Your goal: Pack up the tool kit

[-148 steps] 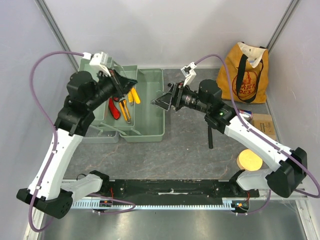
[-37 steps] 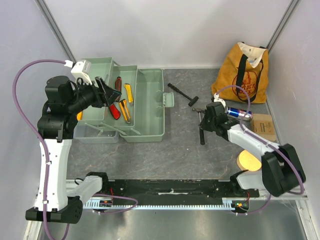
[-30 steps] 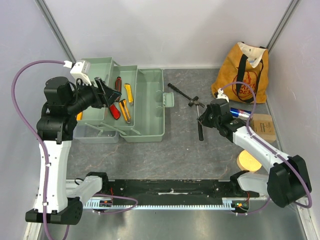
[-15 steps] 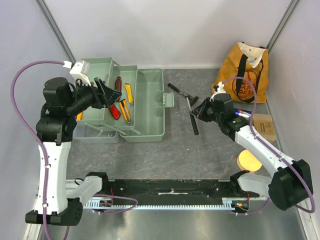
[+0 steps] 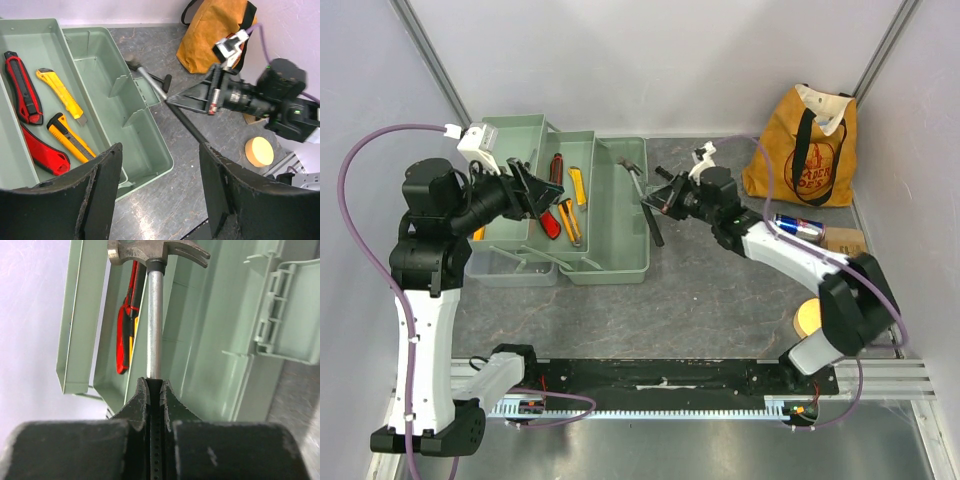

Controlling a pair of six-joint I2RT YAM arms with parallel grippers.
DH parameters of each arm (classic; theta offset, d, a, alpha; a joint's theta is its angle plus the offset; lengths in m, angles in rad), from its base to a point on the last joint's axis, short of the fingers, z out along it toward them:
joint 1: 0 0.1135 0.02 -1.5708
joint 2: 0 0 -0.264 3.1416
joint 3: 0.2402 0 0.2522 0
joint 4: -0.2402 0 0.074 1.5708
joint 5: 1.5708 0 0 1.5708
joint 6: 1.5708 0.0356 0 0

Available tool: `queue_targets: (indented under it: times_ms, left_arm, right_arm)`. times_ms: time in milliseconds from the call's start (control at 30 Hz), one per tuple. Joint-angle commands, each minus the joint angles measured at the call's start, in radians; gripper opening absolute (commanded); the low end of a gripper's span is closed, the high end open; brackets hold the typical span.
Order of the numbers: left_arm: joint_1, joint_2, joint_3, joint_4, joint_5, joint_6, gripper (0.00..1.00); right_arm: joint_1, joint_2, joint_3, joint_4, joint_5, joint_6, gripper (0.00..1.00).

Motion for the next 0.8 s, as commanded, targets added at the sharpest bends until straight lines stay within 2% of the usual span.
queue_targets:
  times_ms: [0, 167, 333, 567, 767]
  left_arm:
    - [0.004, -0.003, 0.034, 0.029, 0.027, -0.017, 0.69]
    - [0.003, 0.003, 0.039, 0.025, 0.027, -0.018, 0.69]
    - [0.004, 0.006, 0.037, 0.026, 0.028, -0.018, 0.69]
    - [0.003, 0.01, 0.029, 0.028, 0.027, -0.02, 0.69]
    - [0.003, 0.005, 0.025, 0.028, 0.025, -0.018, 0.69]
  right_arm:
    - [0.01, 0.146, 0.089, 0.305, -0.059, 0.136, 0.0]
    - [0.037, 0.301, 0.167, 0.345, -0.039, 0.135, 0.0]
    - [0.063, 0.391, 0.236, 0.288, 0.011, 0.106, 0.0]
    - [0.142, 0.444, 0.359, 0.017, 0.29, -0.05, 0.0]
    - [0.208, 0.526, 0.474, -0.177, 0.525, -0.087, 0.0]
